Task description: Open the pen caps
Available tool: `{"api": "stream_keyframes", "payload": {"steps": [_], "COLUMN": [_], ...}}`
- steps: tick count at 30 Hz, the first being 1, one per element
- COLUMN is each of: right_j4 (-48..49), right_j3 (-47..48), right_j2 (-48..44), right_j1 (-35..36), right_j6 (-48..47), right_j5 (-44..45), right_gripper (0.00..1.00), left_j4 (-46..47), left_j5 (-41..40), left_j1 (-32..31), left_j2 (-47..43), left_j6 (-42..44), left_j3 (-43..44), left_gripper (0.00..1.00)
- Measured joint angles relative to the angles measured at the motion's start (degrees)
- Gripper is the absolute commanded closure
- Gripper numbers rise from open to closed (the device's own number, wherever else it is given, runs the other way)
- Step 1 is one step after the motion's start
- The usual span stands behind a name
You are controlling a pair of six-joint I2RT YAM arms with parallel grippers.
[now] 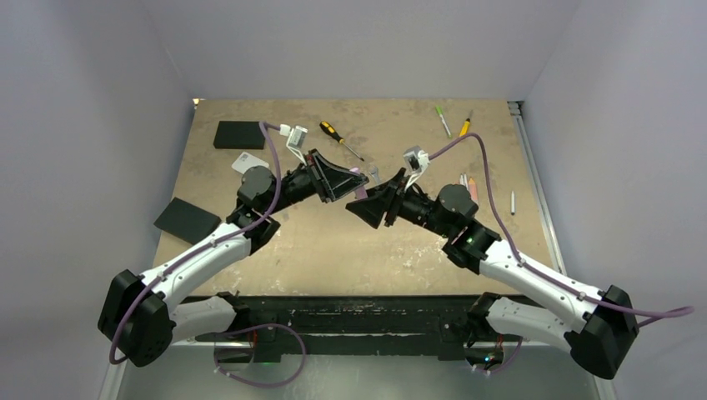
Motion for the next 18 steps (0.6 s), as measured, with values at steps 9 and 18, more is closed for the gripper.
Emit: {"api": "stream_keyframes", "payload": {"steps": [9, 18], "right_j4": [6.5, 17.6], "right_j3": [0.8, -1.2], "right_j2": [1.5, 1.8], "right_j1": [-2.1, -4.2], "right_j6": [7.7, 16.4], "right_j5": [-11.0, -17.0], "right_gripper": [1.0, 1.0], "left_j4": [12.3, 22.2], "left_j5": [4.7, 6.8], "left_j1": [-0.1, 1.2], "left_j2": [-0.3, 0.5], "left_j6": [-6.9, -13.2], "left_j3": [-2.1, -3.1], "left_gripper": [1.0, 1.0]}}
